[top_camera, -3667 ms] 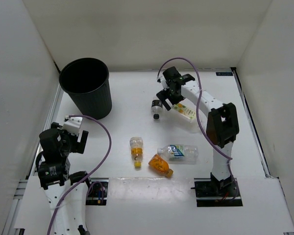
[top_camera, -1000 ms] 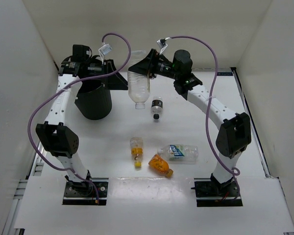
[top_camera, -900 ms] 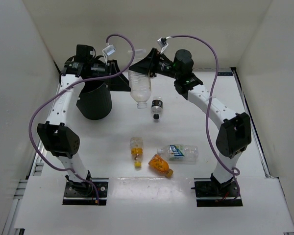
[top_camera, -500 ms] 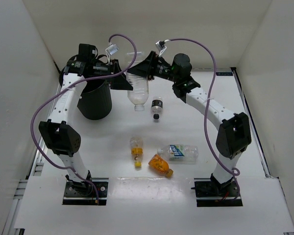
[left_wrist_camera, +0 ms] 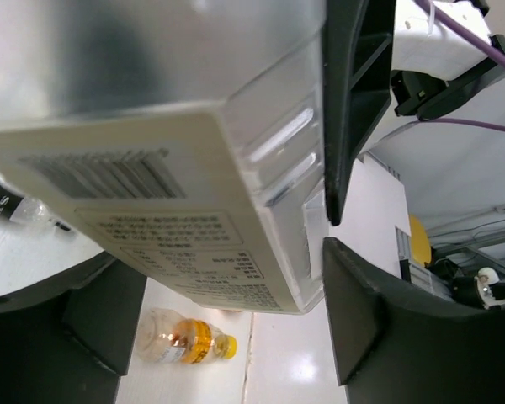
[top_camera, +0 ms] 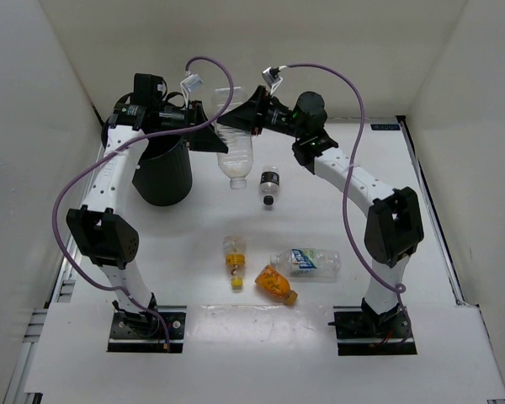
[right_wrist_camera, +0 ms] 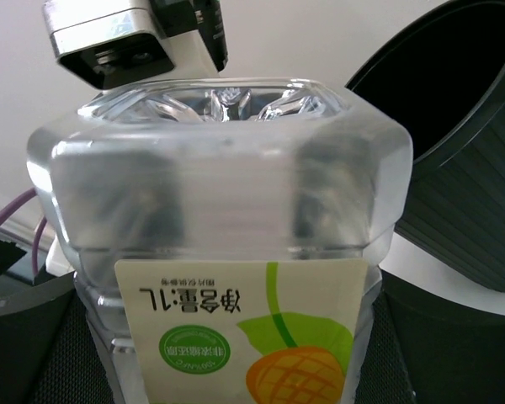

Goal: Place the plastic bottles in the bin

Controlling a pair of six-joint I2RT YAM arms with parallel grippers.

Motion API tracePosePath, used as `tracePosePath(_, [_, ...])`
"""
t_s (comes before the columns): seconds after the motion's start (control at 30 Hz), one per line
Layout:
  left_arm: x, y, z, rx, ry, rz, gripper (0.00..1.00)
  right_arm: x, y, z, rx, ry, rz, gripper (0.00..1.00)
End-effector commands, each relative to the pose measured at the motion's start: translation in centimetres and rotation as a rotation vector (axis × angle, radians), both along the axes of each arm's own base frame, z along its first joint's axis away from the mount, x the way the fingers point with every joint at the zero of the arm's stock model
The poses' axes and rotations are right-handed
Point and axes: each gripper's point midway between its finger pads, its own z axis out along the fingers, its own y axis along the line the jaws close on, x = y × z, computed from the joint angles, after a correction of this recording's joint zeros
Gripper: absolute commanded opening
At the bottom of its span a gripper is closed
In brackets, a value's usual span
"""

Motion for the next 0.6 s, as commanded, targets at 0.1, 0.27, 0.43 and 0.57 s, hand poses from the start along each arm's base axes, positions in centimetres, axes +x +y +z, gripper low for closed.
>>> tracePosePath(0.1, [-1.0,-0.7,2.0,-0.036,-0.107,-0.046,0.41,-3.6,1.2,1.8,0.043,-0.016,0.132,0.00])
tracePosePath(0.27, [-0.9,-0.6,1.8,-0.020,-0.117,-0.031,0.10,-4.0,1.0,1.5,0.026,-0.014,0.137,0.00])
tracePosePath(0.43, [-0.1,0.8,2.2,0.015,-0.172,0.041,0.10,-4.0,-0.4,1.4,-0.003,-0.009,0.124,0.84])
tracePosePath(0.57, [0.6,1.6,1.5,0.067,-0.218,0.099,0.10,-3.5,-2.2,1.9,-0.060,-0.037,0.061,1.00])
